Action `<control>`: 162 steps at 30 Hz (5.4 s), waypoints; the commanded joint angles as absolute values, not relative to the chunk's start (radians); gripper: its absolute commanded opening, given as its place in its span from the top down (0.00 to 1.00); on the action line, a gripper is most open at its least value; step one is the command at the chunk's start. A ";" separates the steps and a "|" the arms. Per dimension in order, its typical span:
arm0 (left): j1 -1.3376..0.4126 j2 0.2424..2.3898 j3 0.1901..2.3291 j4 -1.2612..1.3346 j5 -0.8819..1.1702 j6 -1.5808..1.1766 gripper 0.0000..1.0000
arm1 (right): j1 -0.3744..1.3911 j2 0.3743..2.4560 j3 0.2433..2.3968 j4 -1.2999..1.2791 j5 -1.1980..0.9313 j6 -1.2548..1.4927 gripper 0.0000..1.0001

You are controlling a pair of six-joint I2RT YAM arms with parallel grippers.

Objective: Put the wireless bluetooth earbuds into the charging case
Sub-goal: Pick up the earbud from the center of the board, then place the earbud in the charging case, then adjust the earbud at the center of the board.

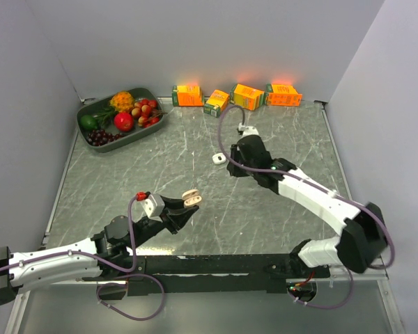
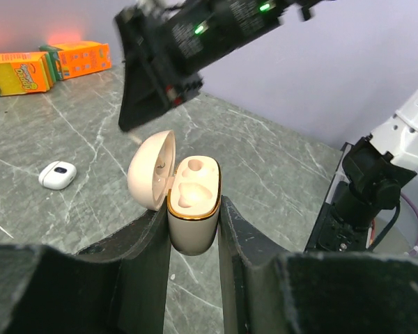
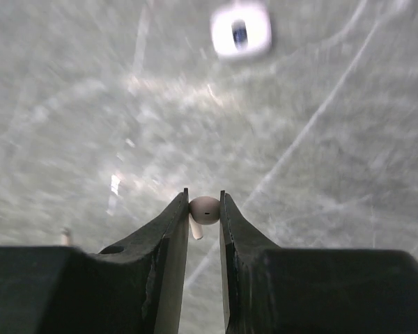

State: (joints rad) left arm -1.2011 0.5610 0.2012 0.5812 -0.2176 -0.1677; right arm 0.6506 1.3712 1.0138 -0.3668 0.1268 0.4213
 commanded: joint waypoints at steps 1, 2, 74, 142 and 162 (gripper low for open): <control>-1.206 0.580 0.229 0.666 -0.253 -0.146 0.99 | 0.667 1.189 0.965 -0.218 0.179 0.443 1.00; -1.206 0.587 0.230 0.675 -0.258 -0.143 0.99 | 0.686 1.162 0.948 -0.177 0.189 0.440 1.00; -1.083 1.028 0.477 0.927 -0.084 -0.301 0.99 | 1.341 0.922 0.709 0.578 0.704 0.009 1.00; -1.081 0.977 0.413 0.953 -0.120 -0.212 0.99 | 1.371 0.727 0.827 0.266 0.828 0.074 0.36; -1.081 0.371 0.310 0.394 -0.480 -0.190 0.99 | 1.240 1.159 0.825 -0.262 0.158 0.451 0.31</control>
